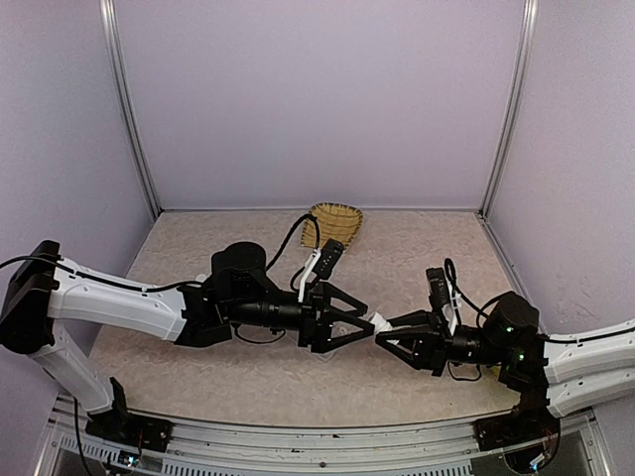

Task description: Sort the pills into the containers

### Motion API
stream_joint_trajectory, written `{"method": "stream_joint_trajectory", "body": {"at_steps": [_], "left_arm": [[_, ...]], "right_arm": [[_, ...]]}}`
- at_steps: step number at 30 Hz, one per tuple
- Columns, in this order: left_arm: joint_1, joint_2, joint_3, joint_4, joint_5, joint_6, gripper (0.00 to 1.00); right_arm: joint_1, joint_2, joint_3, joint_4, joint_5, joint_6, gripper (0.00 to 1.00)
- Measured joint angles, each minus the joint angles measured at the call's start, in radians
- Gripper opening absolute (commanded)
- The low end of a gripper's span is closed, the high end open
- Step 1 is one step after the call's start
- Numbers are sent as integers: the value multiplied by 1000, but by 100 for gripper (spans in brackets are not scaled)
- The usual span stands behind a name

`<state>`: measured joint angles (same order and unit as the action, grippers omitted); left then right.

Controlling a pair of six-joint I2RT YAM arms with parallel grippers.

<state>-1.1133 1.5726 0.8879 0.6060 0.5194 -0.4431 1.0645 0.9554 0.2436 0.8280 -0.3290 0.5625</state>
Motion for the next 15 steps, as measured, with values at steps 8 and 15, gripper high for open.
{"method": "stream_joint_trajectory", "body": {"at_steps": [8,15], "left_arm": [[0,3,0,6,13,-1,70],[0,11,1,15,28,-2,64]], "right_arm": [[0,10,0,0,0,0,17],[0,18,0,0,0,0,17]]}}
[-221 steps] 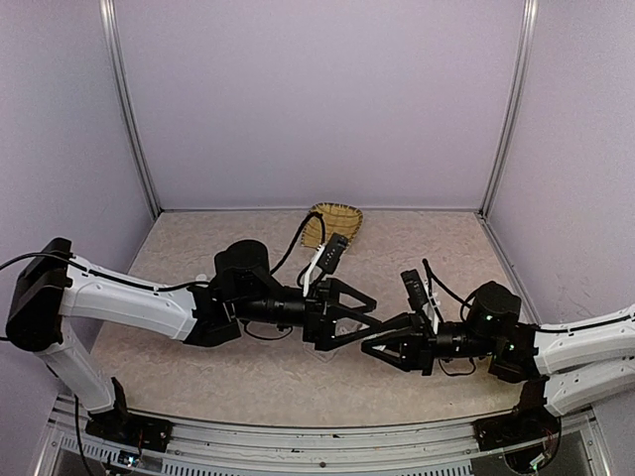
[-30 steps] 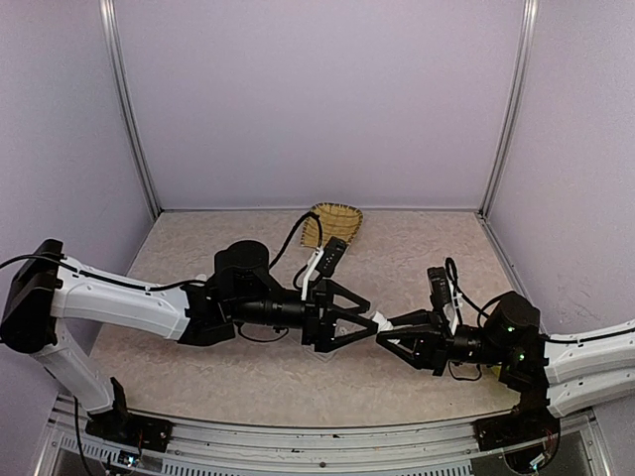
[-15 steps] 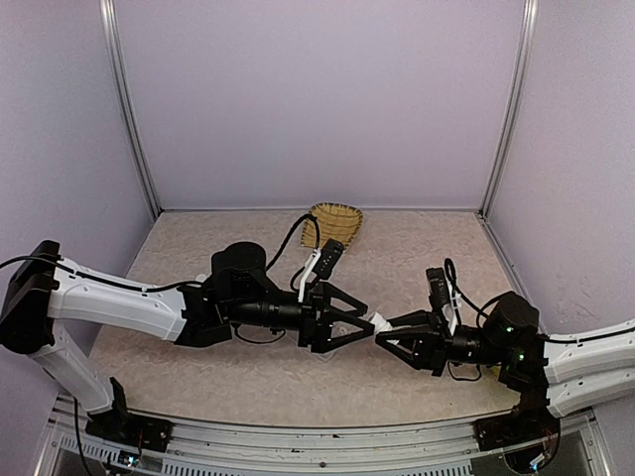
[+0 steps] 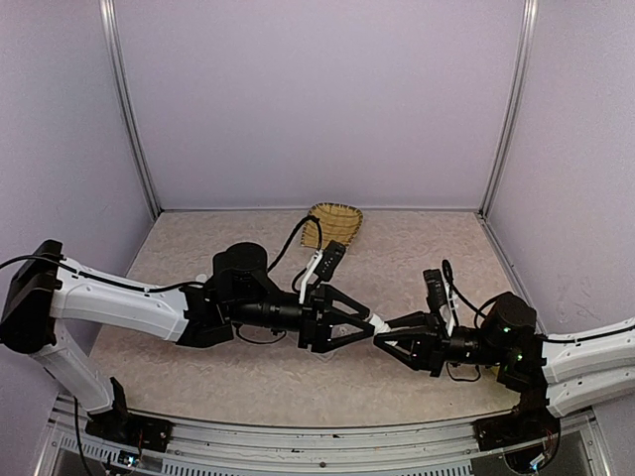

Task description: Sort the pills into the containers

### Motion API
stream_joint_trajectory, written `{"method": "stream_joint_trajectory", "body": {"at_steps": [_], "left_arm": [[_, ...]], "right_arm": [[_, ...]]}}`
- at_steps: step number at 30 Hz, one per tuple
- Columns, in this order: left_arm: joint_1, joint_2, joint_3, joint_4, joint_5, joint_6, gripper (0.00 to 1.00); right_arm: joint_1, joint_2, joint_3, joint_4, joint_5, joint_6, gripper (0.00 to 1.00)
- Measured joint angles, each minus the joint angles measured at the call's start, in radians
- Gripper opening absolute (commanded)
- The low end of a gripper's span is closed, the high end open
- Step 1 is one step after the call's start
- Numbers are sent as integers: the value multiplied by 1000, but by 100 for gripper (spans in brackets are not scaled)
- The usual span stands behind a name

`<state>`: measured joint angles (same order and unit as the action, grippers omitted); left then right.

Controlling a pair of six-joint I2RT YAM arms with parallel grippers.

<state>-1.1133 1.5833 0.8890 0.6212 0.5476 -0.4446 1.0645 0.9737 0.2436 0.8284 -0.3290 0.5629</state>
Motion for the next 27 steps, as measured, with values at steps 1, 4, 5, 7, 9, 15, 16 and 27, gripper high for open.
{"method": "stream_joint_trajectory", "body": {"at_steps": [1,4,5,7,9,15,16,27], "left_arm": [[0,2,0,0,1,0,64],[0,9,2,1,3,0,60],[0,11,3,1,4,0,60],[0,14,3,1,5,-1,57],[0,15,3,1,6,-1,54],[0,19,3,7,6,-3,48],[0,19,3,8,6,-3,47],[0,24,4,18,10,-6,34]], "right_arm": [[0,1,0,0,0,0,17],[0,5,0,0,0,0,17],[0,5,0,1,0,0,17],[0,6,0,2,0,0,17],[0,11,0,3,0,0,17],[0,16,0,5,-3,0,17],[0,16,0,5,-3,0,17],[0,19,0,7,-4,3,17]]}}
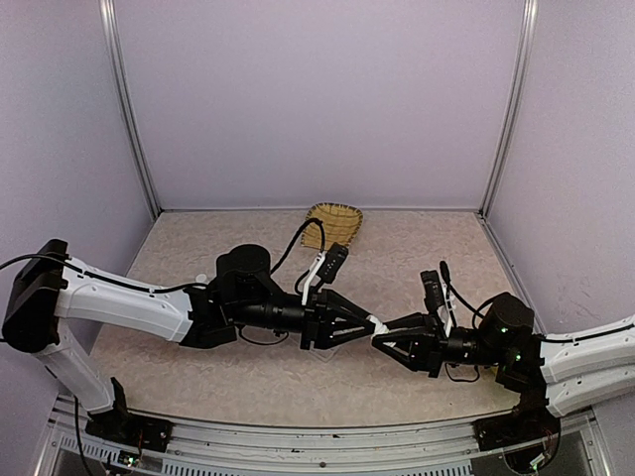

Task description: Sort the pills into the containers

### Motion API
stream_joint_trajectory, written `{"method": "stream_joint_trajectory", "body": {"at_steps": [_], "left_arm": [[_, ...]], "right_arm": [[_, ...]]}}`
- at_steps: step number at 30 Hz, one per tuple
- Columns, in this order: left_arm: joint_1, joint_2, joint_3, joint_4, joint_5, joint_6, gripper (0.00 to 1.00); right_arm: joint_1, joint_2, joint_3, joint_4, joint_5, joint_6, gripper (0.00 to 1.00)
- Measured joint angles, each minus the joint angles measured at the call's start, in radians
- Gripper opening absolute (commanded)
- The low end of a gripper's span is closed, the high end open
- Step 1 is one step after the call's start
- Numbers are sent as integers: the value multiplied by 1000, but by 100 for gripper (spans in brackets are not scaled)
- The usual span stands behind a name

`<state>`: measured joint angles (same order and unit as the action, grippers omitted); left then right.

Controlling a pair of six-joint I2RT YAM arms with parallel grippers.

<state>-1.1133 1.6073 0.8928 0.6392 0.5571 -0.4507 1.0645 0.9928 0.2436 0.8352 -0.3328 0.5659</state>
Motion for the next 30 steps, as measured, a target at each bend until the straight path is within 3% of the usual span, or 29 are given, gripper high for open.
{"method": "stream_joint_trajectory", "body": {"at_steps": [30], "left_arm": [[48,-58,-56,-4,-50,-23,33]], "right_arm": [[0,-58,0,-27,27,-16,17]]}}
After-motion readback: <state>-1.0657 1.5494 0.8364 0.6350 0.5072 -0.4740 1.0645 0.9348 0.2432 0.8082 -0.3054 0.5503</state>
